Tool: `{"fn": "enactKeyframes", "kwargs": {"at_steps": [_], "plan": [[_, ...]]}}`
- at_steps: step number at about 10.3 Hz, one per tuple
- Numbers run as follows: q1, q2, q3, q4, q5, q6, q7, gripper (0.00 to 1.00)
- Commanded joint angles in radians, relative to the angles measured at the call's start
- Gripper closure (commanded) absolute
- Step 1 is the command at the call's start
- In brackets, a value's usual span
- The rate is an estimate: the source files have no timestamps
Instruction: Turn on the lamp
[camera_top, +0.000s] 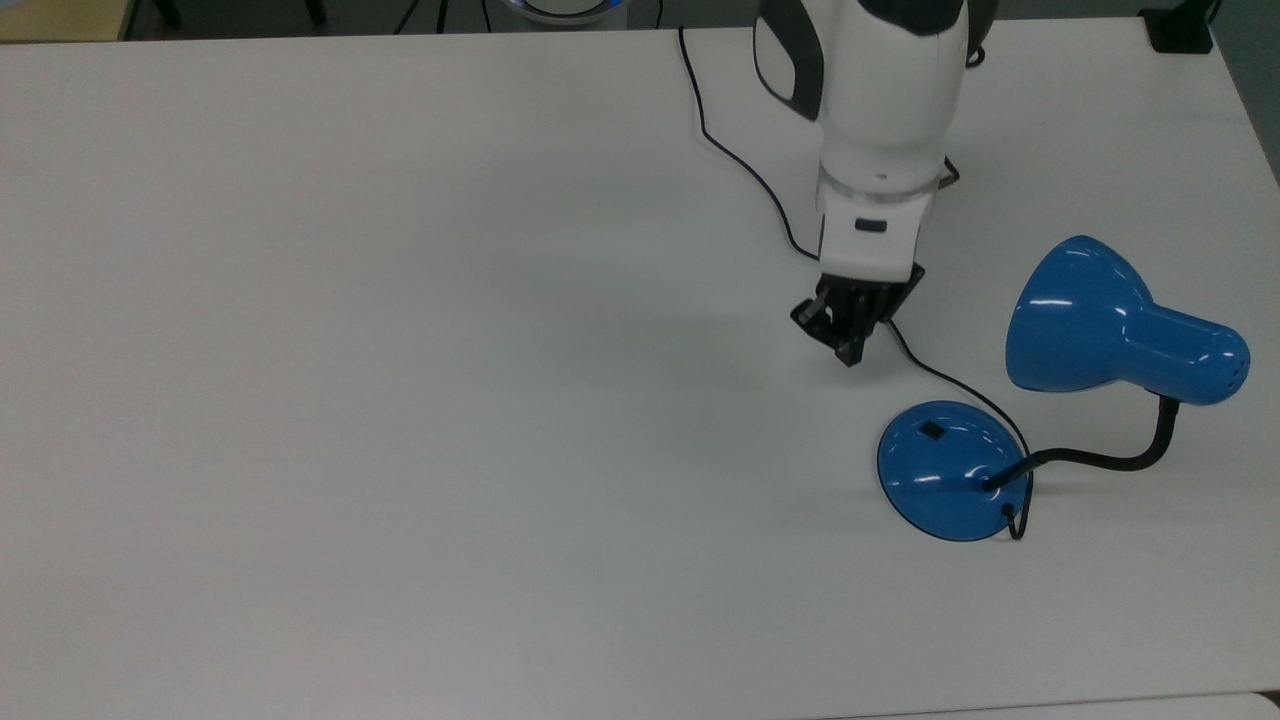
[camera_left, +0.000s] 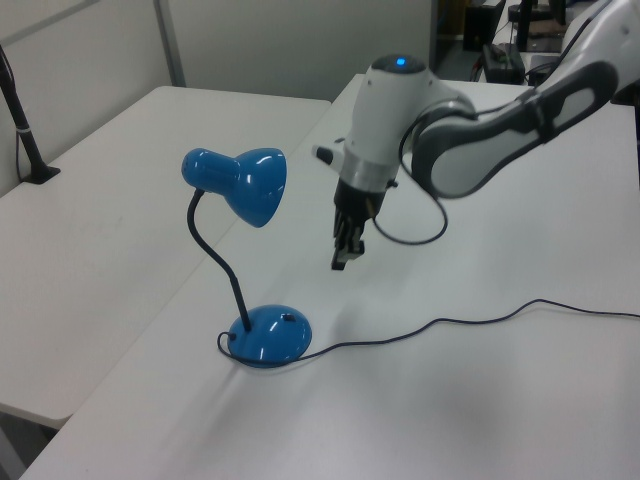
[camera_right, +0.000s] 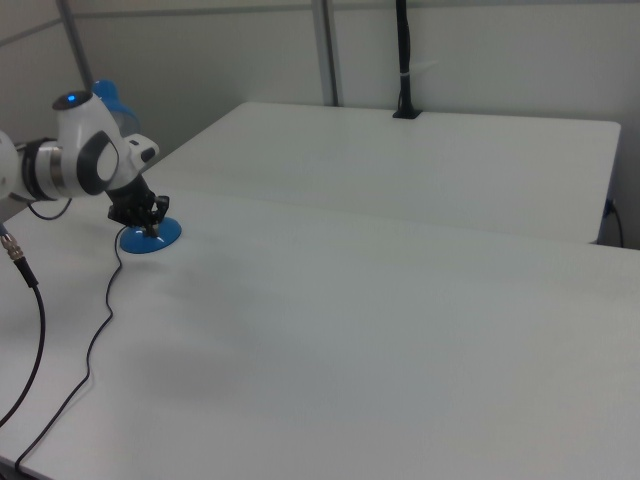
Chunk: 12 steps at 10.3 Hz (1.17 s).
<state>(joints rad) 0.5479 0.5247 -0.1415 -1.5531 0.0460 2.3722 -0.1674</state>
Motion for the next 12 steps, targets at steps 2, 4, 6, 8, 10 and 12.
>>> {"fn": "enactKeyframes", "kwargs": {"at_steps": [2,4,6,8,10,12], "plan": [[0.033,0.167,-0.015,0.142,0.006,0.123,0.016,1.0],[0.041,0.187,-0.015,0.157,0.012,0.176,0.019,1.0],[0.063,0.208,-0.015,0.165,0.012,0.235,0.041,1.0],[0.066,0.236,-0.015,0.212,0.012,0.242,0.055,1.0],[0.069,0.242,-0.015,0.214,0.011,0.243,0.055,1.0],[0.072,0.248,-0.015,0.216,0.011,0.245,0.054,1.0]]}}
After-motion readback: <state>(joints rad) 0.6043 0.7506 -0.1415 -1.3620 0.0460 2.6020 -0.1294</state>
